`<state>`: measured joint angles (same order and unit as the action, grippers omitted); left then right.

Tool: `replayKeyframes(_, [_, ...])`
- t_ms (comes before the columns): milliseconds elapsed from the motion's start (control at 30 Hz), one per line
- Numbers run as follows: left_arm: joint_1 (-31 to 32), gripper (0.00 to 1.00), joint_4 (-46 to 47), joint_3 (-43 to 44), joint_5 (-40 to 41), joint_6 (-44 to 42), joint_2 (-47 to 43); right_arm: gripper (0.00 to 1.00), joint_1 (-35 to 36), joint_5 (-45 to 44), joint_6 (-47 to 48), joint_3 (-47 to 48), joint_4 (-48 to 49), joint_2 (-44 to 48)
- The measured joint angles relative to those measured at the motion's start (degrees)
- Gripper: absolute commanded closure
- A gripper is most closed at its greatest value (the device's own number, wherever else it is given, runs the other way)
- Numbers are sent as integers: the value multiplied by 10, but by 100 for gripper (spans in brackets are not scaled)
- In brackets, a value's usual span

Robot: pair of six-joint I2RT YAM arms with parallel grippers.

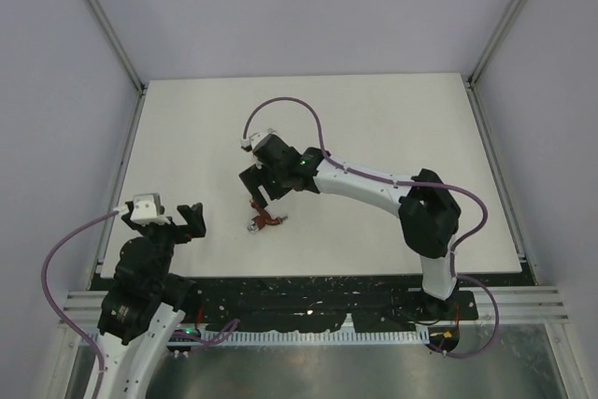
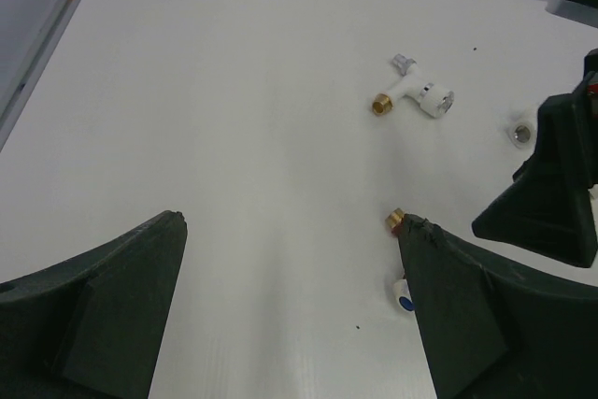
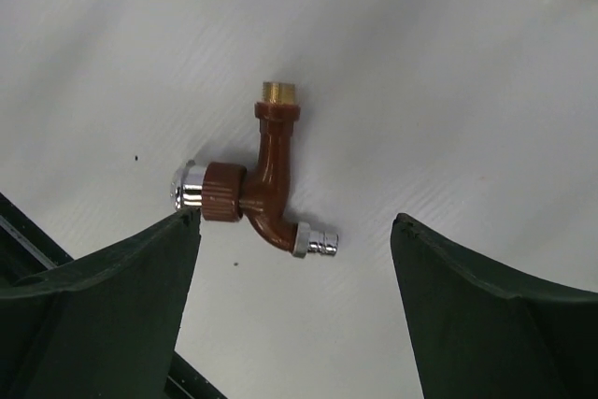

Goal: Install the water faucets

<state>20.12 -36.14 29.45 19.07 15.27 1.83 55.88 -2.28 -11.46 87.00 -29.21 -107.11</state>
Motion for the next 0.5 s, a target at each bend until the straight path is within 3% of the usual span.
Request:
replayKeyframes(167, [0,0,18,-27,4,0,-12,31,4,14,-32,104,-28,-106])
replayKeyframes(500, [0,0,14,-10,-9,-6,-4,48,15,40,-68,168,-52,-217])
